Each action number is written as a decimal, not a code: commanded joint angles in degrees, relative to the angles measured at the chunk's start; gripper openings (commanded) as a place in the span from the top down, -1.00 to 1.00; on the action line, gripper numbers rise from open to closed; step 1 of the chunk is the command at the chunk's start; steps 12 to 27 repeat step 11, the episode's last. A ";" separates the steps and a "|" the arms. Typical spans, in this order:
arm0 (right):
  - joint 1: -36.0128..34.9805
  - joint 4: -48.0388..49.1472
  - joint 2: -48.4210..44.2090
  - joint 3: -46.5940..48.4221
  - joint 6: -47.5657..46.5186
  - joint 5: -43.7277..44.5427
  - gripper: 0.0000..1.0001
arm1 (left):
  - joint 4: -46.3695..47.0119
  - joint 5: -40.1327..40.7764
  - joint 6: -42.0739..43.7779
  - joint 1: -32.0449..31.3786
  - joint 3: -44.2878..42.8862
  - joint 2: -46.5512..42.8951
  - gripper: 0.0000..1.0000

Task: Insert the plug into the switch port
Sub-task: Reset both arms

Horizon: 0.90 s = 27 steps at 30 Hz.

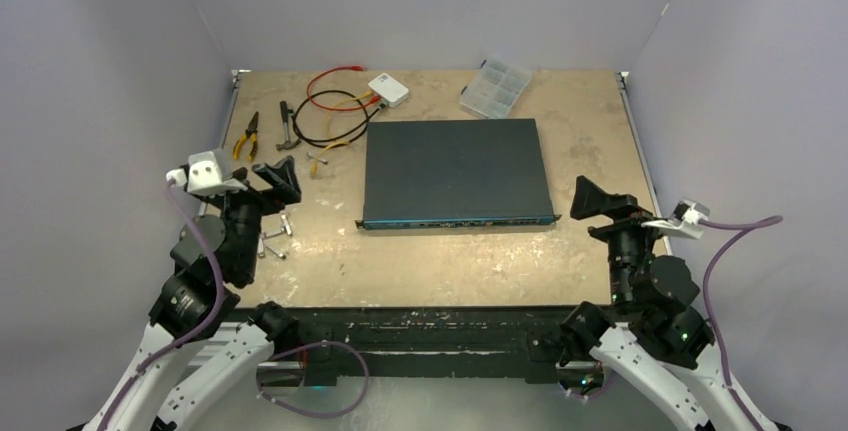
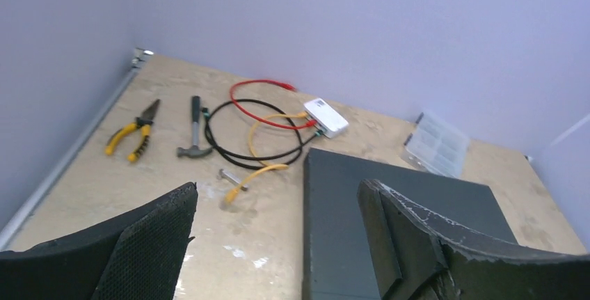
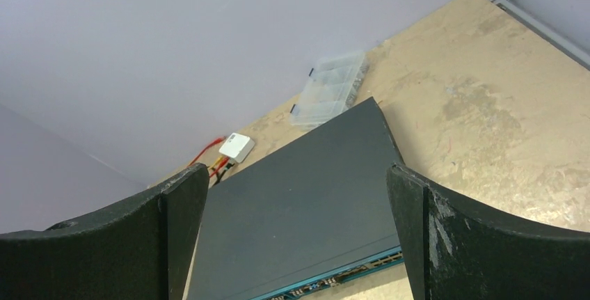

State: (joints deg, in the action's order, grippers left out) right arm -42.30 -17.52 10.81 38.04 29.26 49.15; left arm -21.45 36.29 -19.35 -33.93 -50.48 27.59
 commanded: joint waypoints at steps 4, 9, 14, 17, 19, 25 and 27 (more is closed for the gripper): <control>0.03 -0.64 -1.76 0.55 -0.17 3.67 -0.97 | 6.48 8.32 6.70 -0.17 6.71 -5.66 -0.73; 0.02 -0.11 -2.12 -0.59 -0.11 3.47 -0.97 | 6.67 9.77 7.18 -0.14 7.29 -4.89 -0.73; 0.03 -0.19 -1.87 -0.47 -0.12 3.66 -0.97 | 6.87 10.05 7.29 -0.08 7.65 -4.59 -0.73; 0.03 -0.19 -1.87 -0.47 -0.12 3.66 -0.97 | 6.87 10.05 7.29 -0.08 7.65 -4.59 -0.73; 0.03 -0.19 -1.87 -0.47 -0.12 3.66 -0.97 | 6.87 10.05 7.29 -0.08 7.65 -4.59 -0.73; 0.03 -0.19 -1.87 -0.47 -0.12 3.66 -0.97 | 6.87 10.05 7.29 -0.08 7.65 -4.59 -0.73; 0.03 -0.19 -1.87 -0.47 -0.12 3.66 -0.97 | 6.87 10.05 7.29 -0.08 7.65 -4.59 -0.73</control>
